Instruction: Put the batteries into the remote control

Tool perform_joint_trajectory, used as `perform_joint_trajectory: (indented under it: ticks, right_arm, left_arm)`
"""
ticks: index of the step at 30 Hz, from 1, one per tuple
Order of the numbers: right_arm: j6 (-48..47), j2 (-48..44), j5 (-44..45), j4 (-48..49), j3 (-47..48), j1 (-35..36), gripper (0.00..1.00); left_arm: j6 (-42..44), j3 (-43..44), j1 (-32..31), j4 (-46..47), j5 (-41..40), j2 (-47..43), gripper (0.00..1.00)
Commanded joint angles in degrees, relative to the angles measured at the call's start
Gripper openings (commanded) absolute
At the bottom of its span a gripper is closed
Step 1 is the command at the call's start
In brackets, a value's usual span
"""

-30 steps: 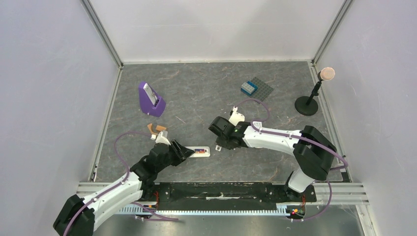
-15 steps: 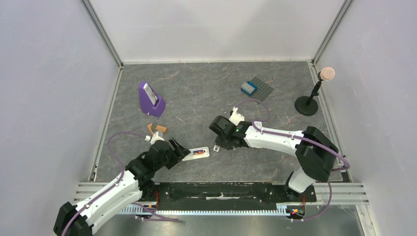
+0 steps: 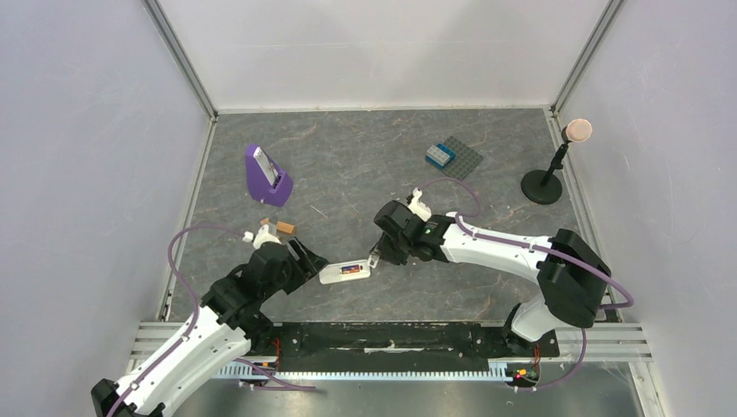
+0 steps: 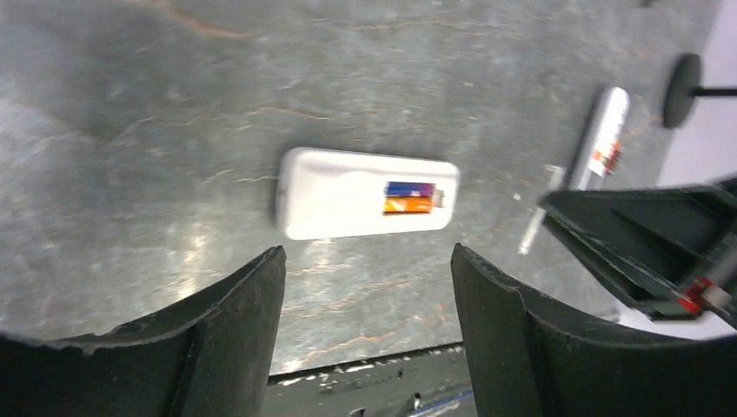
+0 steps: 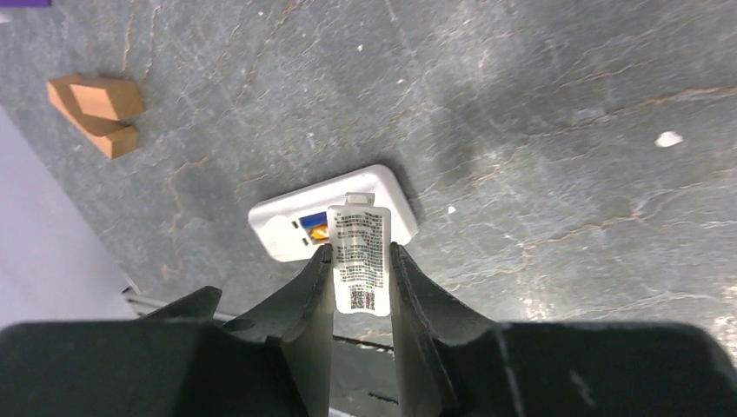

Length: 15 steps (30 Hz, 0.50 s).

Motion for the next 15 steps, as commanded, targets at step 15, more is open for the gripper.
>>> perform_joint_trajectory:
  ticks: [15]
  right_arm:
    - [11.85, -3.80, -12.92, 10.08, -2.24, -1.92, 0.16]
  left_arm:
    - [21.30, -2.73, -1.51, 43.44, 21.31, 11.63, 0.70]
